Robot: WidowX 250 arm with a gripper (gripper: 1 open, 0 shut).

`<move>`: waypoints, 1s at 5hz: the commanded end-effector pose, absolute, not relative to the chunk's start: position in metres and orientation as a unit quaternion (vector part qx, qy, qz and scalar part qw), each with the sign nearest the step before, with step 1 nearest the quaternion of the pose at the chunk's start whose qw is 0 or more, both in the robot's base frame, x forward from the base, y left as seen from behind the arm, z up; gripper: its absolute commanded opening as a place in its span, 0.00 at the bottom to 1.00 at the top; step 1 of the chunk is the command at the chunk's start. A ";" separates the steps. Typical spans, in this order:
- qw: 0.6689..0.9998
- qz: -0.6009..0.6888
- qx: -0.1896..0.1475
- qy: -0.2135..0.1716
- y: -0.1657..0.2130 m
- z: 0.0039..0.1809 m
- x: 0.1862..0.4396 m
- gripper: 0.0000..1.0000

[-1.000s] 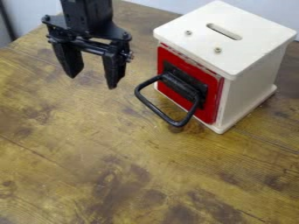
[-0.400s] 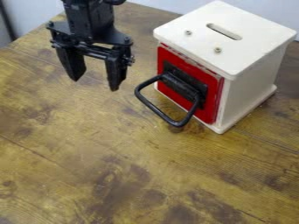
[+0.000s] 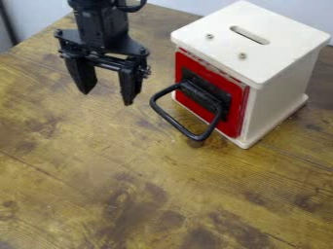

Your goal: Close the drawer

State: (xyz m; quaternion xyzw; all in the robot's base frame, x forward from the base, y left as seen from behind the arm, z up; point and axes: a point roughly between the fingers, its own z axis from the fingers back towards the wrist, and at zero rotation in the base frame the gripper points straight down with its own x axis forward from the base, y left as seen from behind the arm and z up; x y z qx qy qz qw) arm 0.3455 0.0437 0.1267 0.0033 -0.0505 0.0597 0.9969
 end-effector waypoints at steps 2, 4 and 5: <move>0.995 0.072 0.008 -0.070 0.056 0.135 0.345 1.00; 0.995 0.069 0.006 -0.071 0.056 0.135 0.346 1.00; 0.995 0.067 0.005 -0.072 0.056 0.136 0.346 1.00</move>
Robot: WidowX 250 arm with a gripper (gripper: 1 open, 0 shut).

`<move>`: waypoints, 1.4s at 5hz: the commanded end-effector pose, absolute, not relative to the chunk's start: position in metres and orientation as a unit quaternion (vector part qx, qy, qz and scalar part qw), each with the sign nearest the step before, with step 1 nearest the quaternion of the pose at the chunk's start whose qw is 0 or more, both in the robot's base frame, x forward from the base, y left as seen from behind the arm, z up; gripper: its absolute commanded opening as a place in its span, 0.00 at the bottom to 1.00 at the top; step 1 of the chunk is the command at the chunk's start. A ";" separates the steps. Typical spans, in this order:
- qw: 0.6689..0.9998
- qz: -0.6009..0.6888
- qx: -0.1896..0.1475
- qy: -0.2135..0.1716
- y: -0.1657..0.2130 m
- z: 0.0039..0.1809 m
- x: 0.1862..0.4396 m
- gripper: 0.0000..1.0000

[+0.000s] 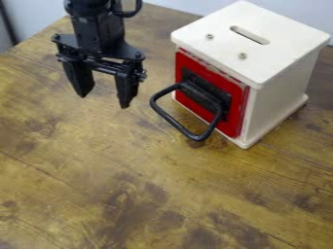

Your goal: Close the drawer

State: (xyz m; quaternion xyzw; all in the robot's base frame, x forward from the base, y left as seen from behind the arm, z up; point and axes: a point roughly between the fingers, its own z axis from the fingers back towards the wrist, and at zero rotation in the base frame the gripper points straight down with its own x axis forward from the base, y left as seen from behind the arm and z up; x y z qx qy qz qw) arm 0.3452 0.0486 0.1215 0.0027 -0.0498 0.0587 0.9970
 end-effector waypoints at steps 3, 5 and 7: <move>0.995 0.065 0.006 -0.076 0.055 0.140 0.346 1.00; 0.995 0.064 0.007 -0.081 0.055 0.143 0.347 1.00; 0.994 0.062 0.008 -0.086 0.054 0.146 0.347 1.00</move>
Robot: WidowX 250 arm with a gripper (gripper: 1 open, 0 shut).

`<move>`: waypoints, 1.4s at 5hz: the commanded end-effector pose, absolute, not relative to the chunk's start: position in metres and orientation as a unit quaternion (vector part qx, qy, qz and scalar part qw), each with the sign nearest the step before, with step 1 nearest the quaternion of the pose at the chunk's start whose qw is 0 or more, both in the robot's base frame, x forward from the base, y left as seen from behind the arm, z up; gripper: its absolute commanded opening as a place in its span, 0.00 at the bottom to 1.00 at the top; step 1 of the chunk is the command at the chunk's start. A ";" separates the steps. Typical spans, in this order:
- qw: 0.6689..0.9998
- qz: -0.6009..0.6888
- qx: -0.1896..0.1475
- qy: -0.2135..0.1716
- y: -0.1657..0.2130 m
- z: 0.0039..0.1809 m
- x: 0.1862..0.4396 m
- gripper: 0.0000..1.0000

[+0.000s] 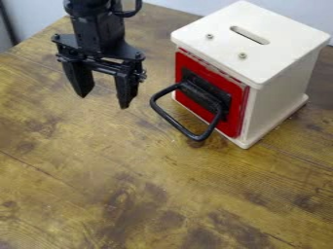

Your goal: Close the drawer

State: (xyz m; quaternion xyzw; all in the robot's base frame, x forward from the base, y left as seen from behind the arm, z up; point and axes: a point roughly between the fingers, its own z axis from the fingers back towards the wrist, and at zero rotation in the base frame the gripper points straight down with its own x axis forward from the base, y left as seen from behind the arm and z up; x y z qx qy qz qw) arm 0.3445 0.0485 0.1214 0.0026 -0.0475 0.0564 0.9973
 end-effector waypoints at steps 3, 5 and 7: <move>0.994 0.061 0.009 -0.091 0.055 0.147 0.350 1.00; 0.994 0.062 0.009 -0.088 0.057 0.144 0.352 1.00; 0.995 0.064 0.009 -0.082 0.058 0.139 0.352 1.00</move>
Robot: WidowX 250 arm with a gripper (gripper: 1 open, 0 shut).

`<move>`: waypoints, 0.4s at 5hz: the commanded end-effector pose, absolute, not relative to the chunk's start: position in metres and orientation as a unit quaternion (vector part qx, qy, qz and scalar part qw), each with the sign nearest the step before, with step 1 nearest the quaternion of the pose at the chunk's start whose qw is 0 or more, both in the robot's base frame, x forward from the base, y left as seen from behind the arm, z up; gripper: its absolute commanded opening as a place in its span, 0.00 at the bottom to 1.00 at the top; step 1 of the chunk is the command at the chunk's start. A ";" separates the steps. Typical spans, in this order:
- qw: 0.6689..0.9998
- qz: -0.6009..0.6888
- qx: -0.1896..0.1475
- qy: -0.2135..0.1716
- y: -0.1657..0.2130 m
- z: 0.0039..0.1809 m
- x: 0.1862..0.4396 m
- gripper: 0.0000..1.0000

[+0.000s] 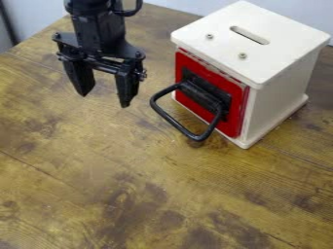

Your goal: Close the drawer

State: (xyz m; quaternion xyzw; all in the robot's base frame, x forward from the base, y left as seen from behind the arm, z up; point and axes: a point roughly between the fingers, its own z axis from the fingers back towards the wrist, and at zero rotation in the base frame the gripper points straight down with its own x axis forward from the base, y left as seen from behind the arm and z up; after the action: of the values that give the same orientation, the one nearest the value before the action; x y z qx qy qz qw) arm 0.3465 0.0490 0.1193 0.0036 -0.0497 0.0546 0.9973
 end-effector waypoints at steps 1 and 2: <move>0.994 0.065 0.009 -0.082 0.059 0.136 0.352 1.00; 0.995 0.067 0.009 -0.079 0.060 0.134 0.353 1.00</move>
State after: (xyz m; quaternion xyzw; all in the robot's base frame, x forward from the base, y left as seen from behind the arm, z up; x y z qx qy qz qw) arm 0.3486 0.0493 0.1166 0.0038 -0.0512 0.0539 0.9972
